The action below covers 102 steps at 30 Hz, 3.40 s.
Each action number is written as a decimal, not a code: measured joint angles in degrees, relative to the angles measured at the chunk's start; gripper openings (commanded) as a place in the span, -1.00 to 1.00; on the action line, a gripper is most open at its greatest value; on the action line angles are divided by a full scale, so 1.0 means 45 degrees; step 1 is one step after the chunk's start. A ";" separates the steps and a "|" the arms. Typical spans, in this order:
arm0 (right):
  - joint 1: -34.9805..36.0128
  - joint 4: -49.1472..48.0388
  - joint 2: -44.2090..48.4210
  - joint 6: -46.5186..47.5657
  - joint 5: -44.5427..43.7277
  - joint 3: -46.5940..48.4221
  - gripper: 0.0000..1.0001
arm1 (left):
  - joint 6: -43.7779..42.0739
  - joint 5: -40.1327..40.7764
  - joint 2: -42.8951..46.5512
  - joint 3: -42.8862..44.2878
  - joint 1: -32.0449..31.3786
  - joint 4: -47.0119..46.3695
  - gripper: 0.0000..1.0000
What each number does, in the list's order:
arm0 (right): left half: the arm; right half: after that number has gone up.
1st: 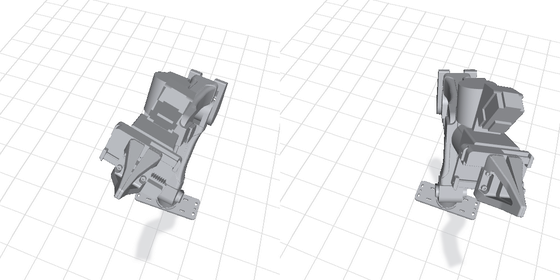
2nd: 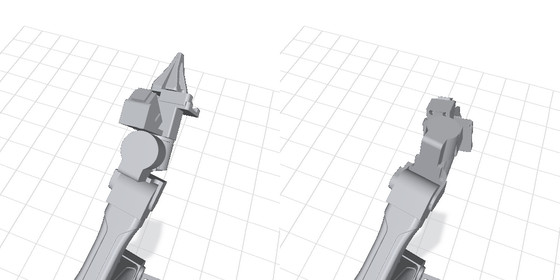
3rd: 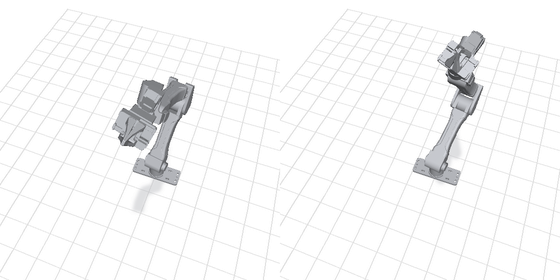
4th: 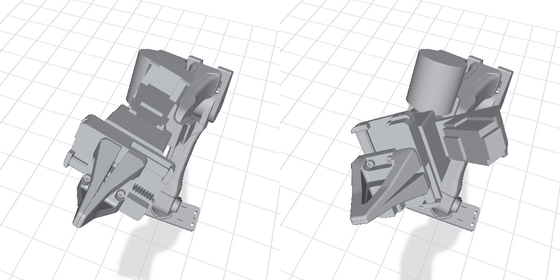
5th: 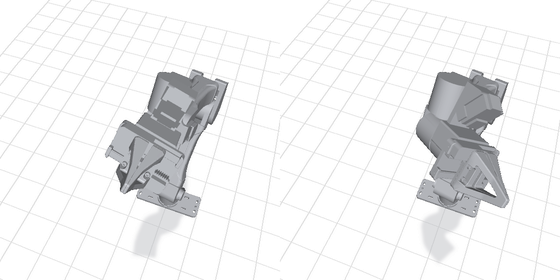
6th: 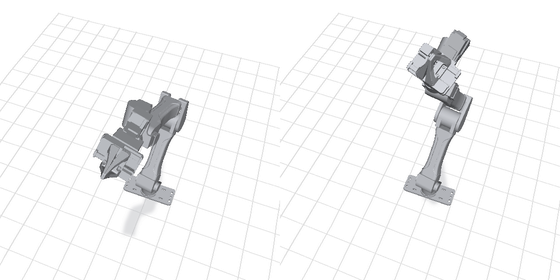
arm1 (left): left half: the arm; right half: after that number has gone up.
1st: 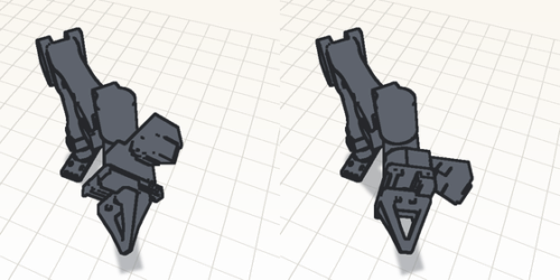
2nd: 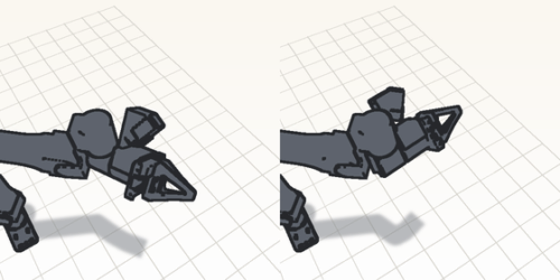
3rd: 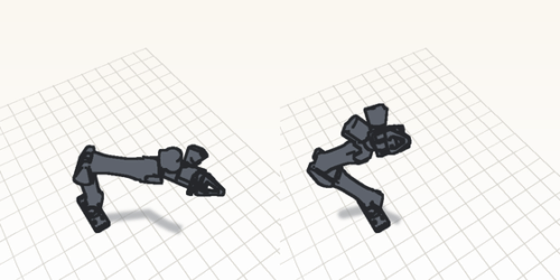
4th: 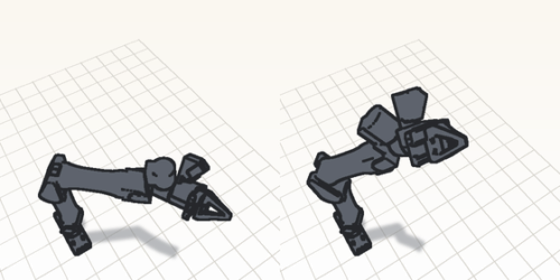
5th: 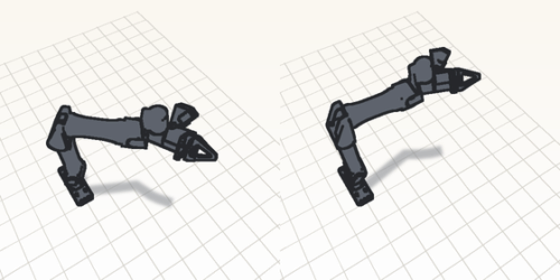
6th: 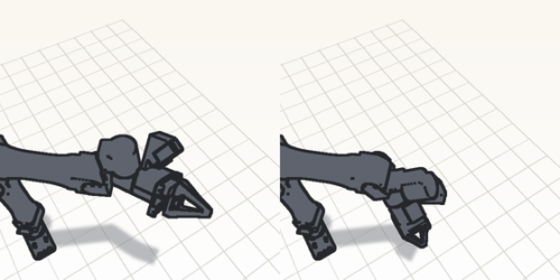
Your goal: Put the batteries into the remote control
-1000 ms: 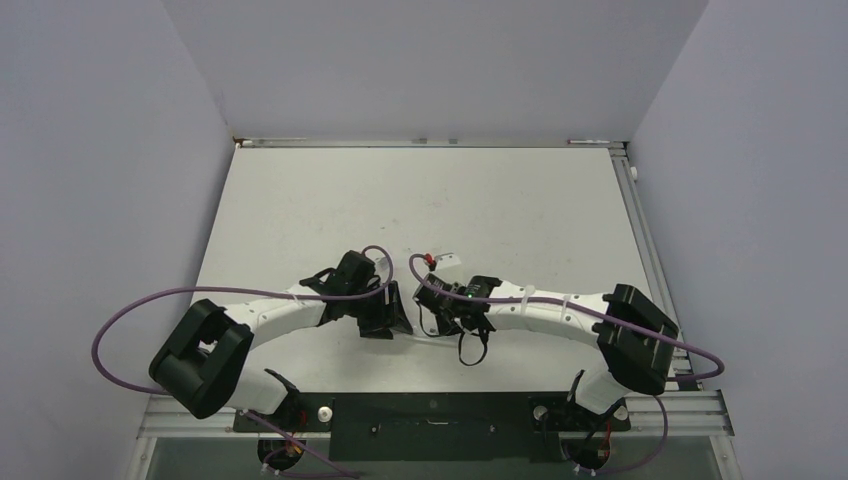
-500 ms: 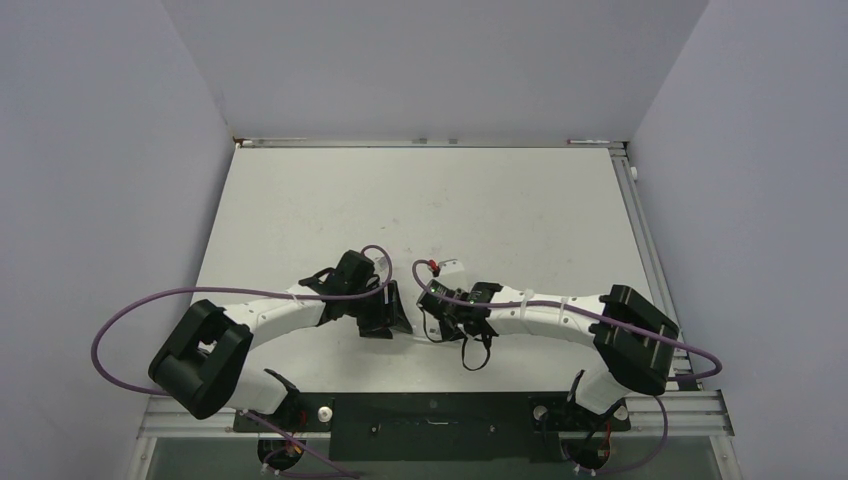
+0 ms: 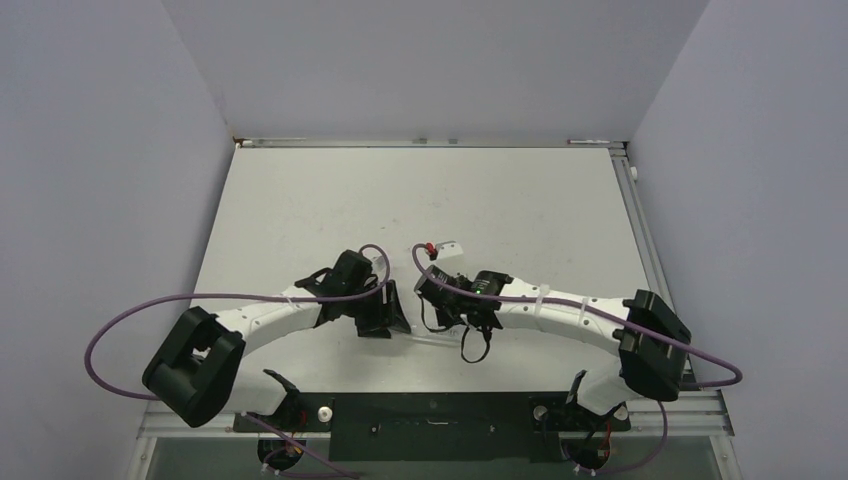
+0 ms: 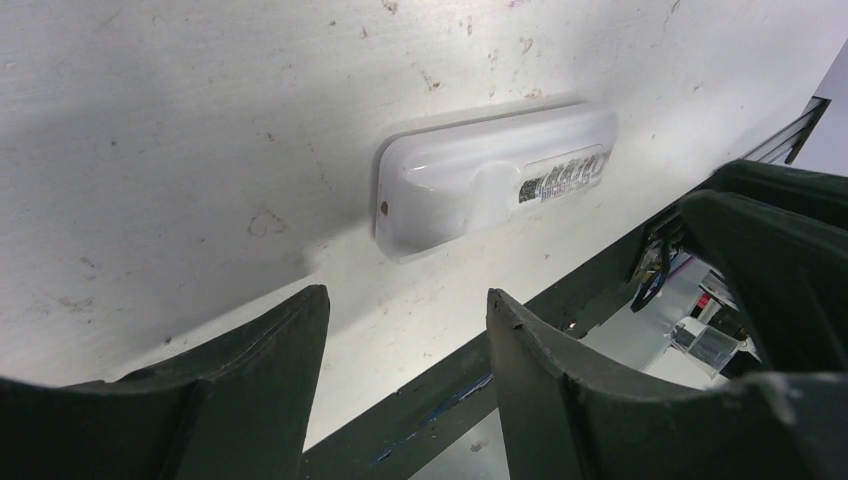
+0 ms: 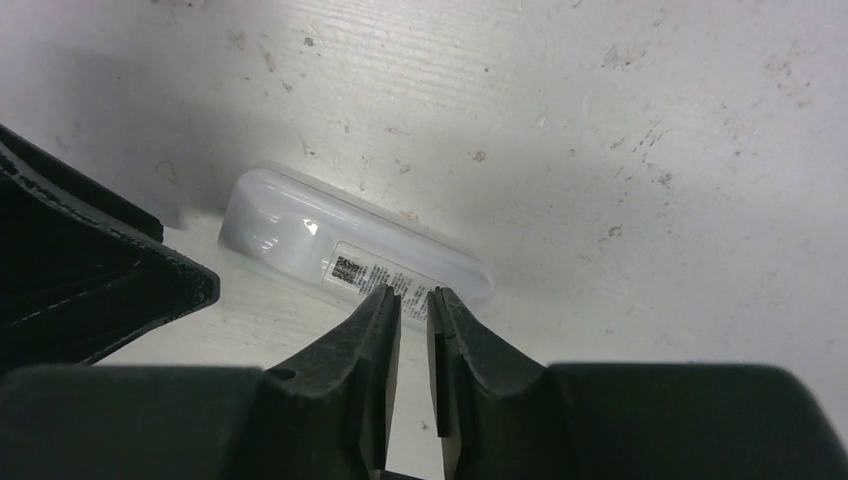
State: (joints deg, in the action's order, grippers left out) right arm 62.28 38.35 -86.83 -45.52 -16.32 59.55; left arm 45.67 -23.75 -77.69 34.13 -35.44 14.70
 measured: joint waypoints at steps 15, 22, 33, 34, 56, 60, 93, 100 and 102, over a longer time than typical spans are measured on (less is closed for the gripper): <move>-0.0126 0.0165 0.4498 0.1554 -0.2186 0.0117 0.10 | -0.1243 0.1919 0.2948 0.2006 0.0345 0.3104 0.21; -0.0180 -0.0131 0.7106 0.1914 -0.2905 -0.0685 0.32 | -0.1715 0.3128 0.4605 0.2540 0.0427 0.4449 0.33; -0.0175 -0.0029 0.9496 0.2123 -0.3555 -0.1195 0.66 | -0.1982 0.4804 0.6572 0.3065 0.0481 0.5950 0.92; -0.0175 0.0015 0.9651 0.2064 -0.3682 -0.1205 0.67 | -0.1987 0.4974 0.6717 0.3138 0.0481 0.6062 0.92; -0.0175 0.1336 1.1613 0.1705 -0.3798 -0.1277 0.71 | -0.2526 0.6970 0.9792 0.2633 0.0481 0.7048 0.92; -0.0175 0.1200 1.1545 0.1977 -0.3332 -0.1622 0.79 | -0.2603 0.6912 0.9972 0.2424 0.0481 0.7043 0.92; -0.0437 -0.0588 0.0772 1.1380 0.4391 -0.1093 0.93 | -0.2769 0.6358 1.1278 0.2273 0.0481 0.6615 0.92; -0.0947 -0.0860 -0.1175 1.2245 0.5474 -0.1078 0.75 | -0.2778 0.6256 1.1273 0.2244 0.0481 0.6489 0.92; -0.1141 -0.0874 -0.1661 1.2376 0.5707 -0.1069 0.67 | -0.2783 0.6232 1.1273 0.2200 0.0481 0.6484 0.92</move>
State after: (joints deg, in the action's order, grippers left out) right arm 57.14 34.41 -94.30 10.17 9.37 54.74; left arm 33.15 4.29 -26.96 44.03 -33.28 43.88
